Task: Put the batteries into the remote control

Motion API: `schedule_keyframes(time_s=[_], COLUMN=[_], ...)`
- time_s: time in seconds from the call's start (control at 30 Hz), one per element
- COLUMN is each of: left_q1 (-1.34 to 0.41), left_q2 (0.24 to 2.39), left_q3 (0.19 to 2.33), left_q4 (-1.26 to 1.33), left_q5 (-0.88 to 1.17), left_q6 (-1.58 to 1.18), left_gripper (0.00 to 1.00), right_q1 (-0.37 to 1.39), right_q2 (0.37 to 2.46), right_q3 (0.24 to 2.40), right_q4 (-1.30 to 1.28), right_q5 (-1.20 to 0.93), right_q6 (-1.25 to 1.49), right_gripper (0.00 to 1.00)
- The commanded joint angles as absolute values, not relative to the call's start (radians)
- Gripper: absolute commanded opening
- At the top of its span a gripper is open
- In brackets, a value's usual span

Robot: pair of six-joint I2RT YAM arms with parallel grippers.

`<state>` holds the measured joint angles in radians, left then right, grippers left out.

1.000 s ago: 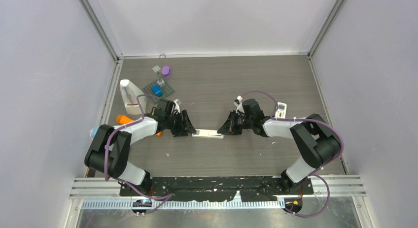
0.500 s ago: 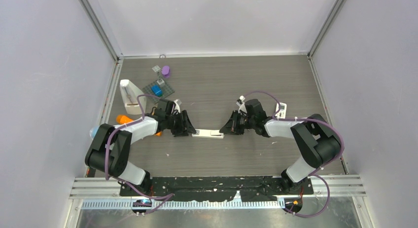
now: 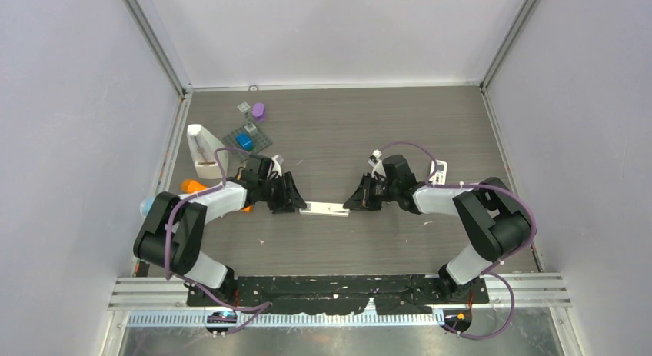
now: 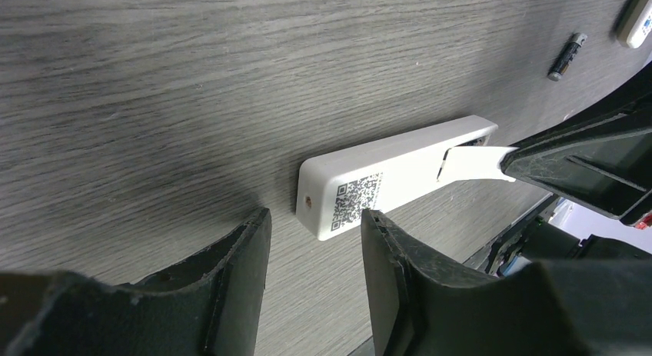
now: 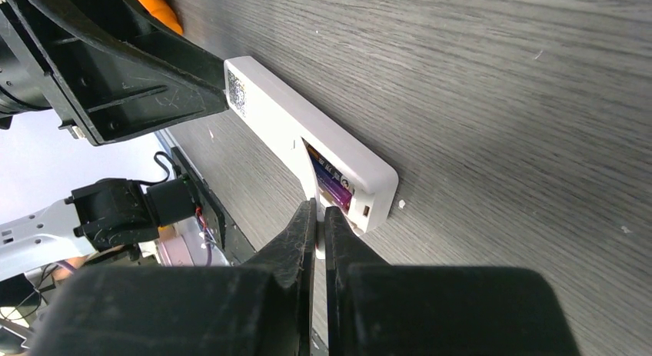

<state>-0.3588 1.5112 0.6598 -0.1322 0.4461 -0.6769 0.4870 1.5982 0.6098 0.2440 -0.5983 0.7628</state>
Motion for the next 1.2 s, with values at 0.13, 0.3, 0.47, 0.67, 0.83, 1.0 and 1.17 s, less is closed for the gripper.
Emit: schedule_keyframes(time_s=[0.13, 0.3, 0.47, 0.67, 0.83, 1.0, 1.17], left_q1=[-0.359, -0.359, -0.359, -0.36, -0.36, -0.36, -0.36], left_q2=[1.555, 1.562, 1.573, 1.577, 1.575, 1.576, 1.577], left_q3=[0.639, 0.636, 0.621, 0.604, 0.602, 0.603, 0.6], left_q4=[-0.165, -0.162, -0.133, -0.101, -0.101, -0.104, -0.103], left_q5=[0.4, 0.408, 0.434, 0.448, 0.444, 0.437, 0.437], left_q6=[-0.662, -0.661, -0.674, -0.689, -0.687, -0.687, -0.689], left_gripper=[0.48, 0.48, 0.45, 0.39, 0.36, 0.36, 0.36], right_q1=[0.483, 0.483, 0.485, 0.488, 0.491, 0.491, 0.492], right_q2=[1.637, 1.659, 1.678, 1.684, 1.678, 1.686, 1.689], right_q3=[0.592, 0.593, 0.594, 0.604, 0.643, 0.679, 0.705], right_q4=[0.153, 0.179, 0.19, 0.147, 0.042, -0.084, -0.137], right_q5=[-0.564, -0.558, -0.547, -0.52, -0.474, -0.423, -0.397], right_q6=[0.702, 0.73, 0.754, 0.749, 0.713, 0.673, 0.662], right_gripper=[0.05, 0.05, 0.05, 0.09, 0.14, 0.19, 0.24])
